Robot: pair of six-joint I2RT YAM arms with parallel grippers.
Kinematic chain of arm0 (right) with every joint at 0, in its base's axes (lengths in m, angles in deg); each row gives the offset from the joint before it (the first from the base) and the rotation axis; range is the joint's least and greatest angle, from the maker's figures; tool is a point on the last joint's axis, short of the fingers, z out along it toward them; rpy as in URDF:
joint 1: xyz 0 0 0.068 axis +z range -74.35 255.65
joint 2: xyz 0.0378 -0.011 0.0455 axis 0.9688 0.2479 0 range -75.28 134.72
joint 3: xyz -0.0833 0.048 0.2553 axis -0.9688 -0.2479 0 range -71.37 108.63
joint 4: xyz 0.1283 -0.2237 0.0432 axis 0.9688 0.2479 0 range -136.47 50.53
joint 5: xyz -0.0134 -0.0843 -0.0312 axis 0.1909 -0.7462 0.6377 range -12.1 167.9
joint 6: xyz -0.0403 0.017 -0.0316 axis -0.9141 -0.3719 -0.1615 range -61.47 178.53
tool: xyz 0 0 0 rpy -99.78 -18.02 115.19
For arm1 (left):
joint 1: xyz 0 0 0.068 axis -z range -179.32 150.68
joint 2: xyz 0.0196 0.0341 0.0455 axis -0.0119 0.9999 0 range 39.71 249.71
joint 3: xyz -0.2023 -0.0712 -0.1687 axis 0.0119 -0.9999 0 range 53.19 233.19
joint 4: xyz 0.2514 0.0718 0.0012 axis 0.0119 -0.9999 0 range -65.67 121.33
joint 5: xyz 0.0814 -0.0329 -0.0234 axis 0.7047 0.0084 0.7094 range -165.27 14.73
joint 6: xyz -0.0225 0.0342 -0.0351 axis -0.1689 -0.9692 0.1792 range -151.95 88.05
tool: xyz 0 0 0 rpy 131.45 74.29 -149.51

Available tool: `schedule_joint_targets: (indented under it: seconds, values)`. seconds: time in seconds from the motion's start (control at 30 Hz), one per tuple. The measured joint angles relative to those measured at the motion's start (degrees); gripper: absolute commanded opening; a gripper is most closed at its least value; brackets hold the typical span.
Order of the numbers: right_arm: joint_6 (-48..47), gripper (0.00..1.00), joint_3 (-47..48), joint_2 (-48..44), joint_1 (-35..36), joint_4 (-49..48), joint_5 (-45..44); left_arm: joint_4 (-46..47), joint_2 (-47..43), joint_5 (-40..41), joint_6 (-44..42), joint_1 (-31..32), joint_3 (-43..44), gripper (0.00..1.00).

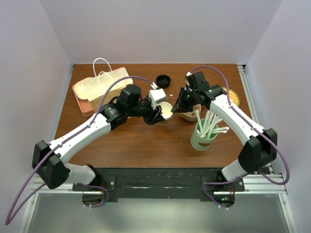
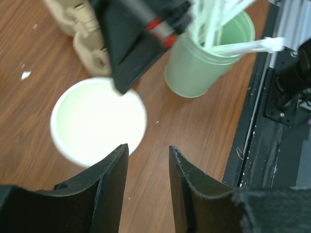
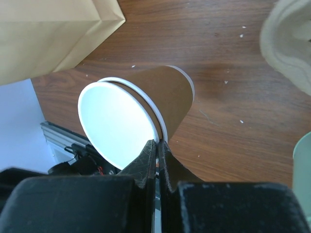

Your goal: Pack the takeout coffee

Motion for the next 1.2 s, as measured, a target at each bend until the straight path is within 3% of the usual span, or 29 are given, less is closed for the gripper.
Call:
schedule_joint_targets:
  seconds: [0.2,0.4,0.63,0.8,0.9,1.0,1.1,1.17,1.2]
  values:
    - [0.0,0.0,1.3,1.0,1.7,0.7,-0.1,0.6,2.3,0.0,-7.6,6.0,0.0,0.42]
    - [0.0,0.0,1.4,0.9,2.0,1.0,-0.1,-0.1,5.9,1.7,-11.8,6.6,0.0,0.34]
    - [0.0,0.0,1.5,1.0,2.0,1.4,-0.1,-0.4,7.1,3.1,-13.7,6.7,0.5,0.0]
    - [-0.4,0.0,2.1,1.2,2.0,1.6,0.0,-0.6,7.9,3.4,-14.4,6.8,1.4,0.0]
    - [-0.5,0.1,2.5,1.9,2.0,1.7,0.0,-0.9,8.3,3.4,-14.3,6.8,2.1,0.0]
    - [-0.8,0.02,3.3,2.5,2.0,2.2,-0.1,-1.0,8.7,3.4,-13.7,6.8,2.4,0.0]
    - [-1.2,0.0,4.0,2.5,2.0,2.6,-0.1,-1.0,8.6,3.6,-11.7,6.6,2.4,0.01]
    - [-1.4,0.0,4.2,2.5,2.0,2.6,-0.1,-1.0,8.6,4.2,-11.1,6.4,2.4,0.15]
    - [-1.5,0.0,4.2,2.5,2.0,2.6,-0.1,-1.0,8.6,4.5,-10.9,6.3,2.4,0.28]
